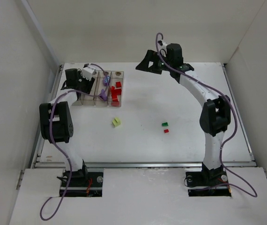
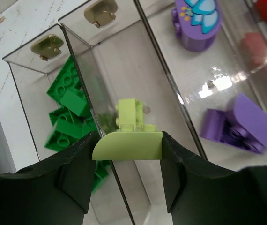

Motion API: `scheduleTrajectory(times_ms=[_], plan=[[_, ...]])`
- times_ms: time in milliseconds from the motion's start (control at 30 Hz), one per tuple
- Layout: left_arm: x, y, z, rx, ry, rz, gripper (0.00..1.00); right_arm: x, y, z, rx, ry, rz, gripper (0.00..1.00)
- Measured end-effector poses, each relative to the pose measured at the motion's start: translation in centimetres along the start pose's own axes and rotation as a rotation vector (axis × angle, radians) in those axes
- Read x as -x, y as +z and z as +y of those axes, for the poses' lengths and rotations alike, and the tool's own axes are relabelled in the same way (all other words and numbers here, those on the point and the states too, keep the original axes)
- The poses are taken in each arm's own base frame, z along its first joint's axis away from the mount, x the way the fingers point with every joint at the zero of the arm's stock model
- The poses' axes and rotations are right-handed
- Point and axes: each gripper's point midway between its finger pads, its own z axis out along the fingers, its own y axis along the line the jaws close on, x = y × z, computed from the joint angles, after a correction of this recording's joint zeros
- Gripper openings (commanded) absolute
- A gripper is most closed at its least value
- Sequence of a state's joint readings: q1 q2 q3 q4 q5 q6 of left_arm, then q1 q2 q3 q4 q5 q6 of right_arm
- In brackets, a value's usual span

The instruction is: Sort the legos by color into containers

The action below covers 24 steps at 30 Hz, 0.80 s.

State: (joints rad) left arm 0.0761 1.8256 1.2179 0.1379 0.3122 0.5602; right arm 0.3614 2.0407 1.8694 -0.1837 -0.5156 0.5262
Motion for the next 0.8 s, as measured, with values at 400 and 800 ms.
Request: scheduleTrajectory(times_ms=[400,800], plan=[[0.3,2.6,0.6,-0.081,0.088,0.007,0.72,-1.1,1.1,-2.2,-0.071,0.009,0.071,1.0],[3.6,-1.6,1.1,-0.071,0.114,-0.031,0.74,-6.2,-0.1,-2.2,-0.255,-0.18,0.19,1.0]])
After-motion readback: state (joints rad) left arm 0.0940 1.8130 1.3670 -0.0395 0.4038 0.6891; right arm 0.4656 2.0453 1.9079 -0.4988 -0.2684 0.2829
